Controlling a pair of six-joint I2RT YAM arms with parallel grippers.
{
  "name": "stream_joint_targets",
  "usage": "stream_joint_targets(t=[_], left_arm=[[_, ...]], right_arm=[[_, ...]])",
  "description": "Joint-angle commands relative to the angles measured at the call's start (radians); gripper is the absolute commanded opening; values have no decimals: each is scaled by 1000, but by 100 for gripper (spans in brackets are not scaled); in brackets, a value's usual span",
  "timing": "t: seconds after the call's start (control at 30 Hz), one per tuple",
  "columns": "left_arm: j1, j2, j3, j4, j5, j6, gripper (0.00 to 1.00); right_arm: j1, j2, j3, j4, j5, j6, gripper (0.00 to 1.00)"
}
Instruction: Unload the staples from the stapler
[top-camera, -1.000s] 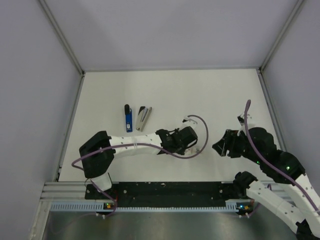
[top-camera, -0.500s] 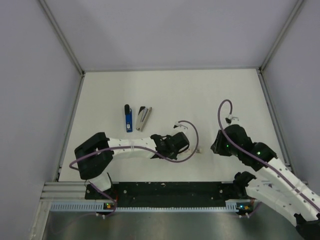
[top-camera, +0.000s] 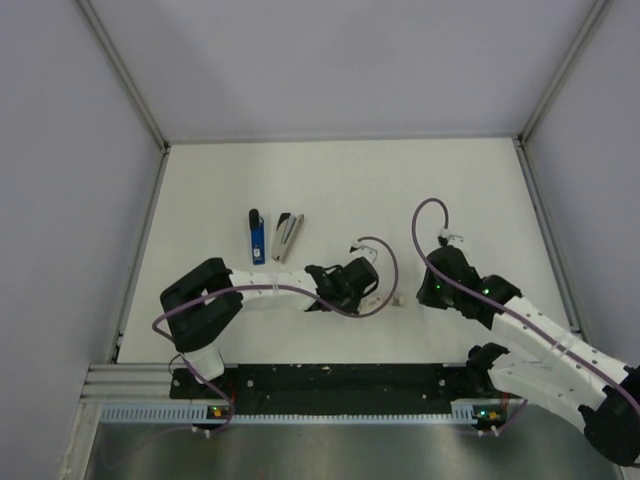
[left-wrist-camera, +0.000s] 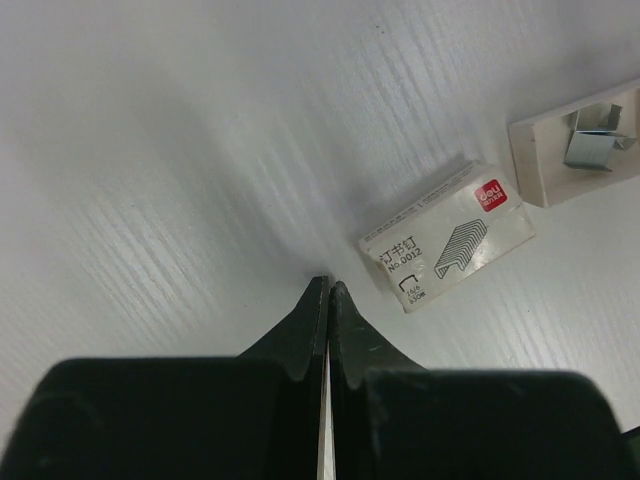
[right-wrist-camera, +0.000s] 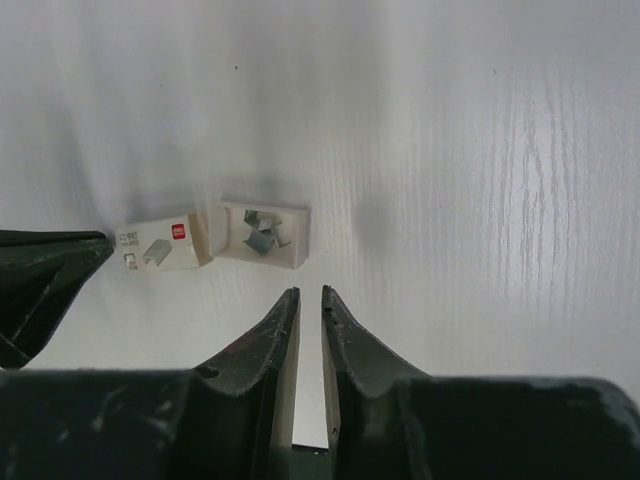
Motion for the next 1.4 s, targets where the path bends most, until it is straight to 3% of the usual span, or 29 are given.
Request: stream_joint_targets(t=[0.0,0.6,1.37], left_arm=[[3,22,37,40,24,9,0],[15,50,25,76,74,6,0],[20,44,25,77,68,15,1]], right_arm=[[-9,54,-11,105,20,16,16],[-7,229,-72,283,-58,48,16],[-7,271,-100,306,-66,45,17]])
